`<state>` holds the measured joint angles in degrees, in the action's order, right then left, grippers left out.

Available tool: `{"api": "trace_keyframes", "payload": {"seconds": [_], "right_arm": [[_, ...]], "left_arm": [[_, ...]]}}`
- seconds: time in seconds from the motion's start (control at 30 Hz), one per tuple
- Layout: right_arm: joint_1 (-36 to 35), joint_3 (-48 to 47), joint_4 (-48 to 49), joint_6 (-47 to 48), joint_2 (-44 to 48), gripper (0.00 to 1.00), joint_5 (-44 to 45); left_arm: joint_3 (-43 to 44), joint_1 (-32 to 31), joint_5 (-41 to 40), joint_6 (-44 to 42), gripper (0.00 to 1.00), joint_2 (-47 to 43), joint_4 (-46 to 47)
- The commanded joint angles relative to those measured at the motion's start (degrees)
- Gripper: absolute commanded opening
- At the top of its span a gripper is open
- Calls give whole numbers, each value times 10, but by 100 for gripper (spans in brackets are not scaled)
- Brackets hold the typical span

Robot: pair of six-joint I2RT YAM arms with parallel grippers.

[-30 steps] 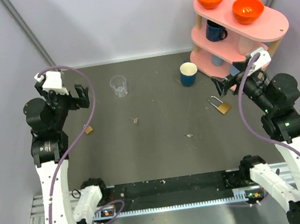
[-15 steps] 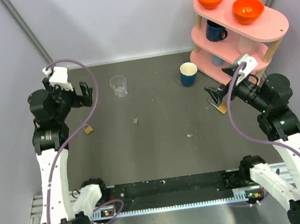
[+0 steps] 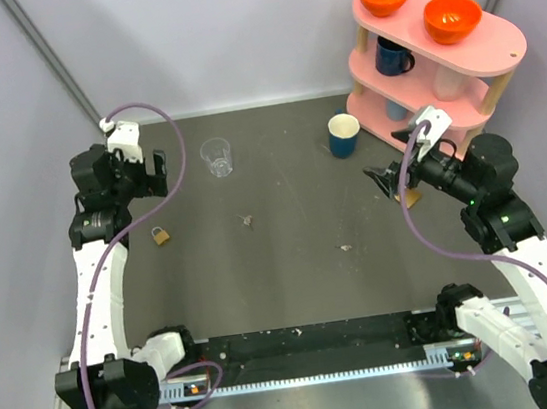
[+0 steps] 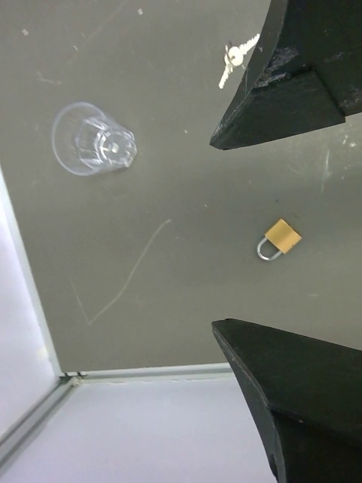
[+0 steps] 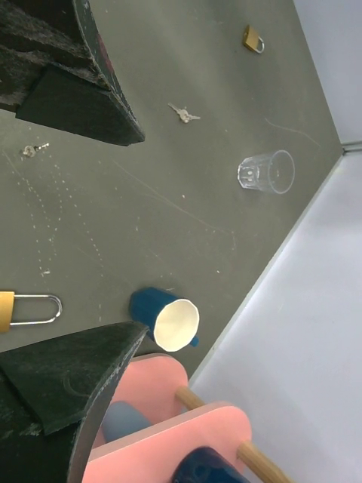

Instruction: Unlock with the key

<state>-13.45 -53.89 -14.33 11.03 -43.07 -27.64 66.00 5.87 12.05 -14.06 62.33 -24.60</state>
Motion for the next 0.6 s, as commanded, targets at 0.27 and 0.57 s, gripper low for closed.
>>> {"api": "trace_keyframes", "payload": {"seconds": [0.27, 0.57], "right_arm": [[-17, 26, 54, -6, -13, 99, -44], [-52, 32, 89, -43, -107, 96, -41]], "left_arm": [[-69, 4, -72, -64, 99, -10, 15], [-129, 5, -17, -42, 99, -75, -19]]}}
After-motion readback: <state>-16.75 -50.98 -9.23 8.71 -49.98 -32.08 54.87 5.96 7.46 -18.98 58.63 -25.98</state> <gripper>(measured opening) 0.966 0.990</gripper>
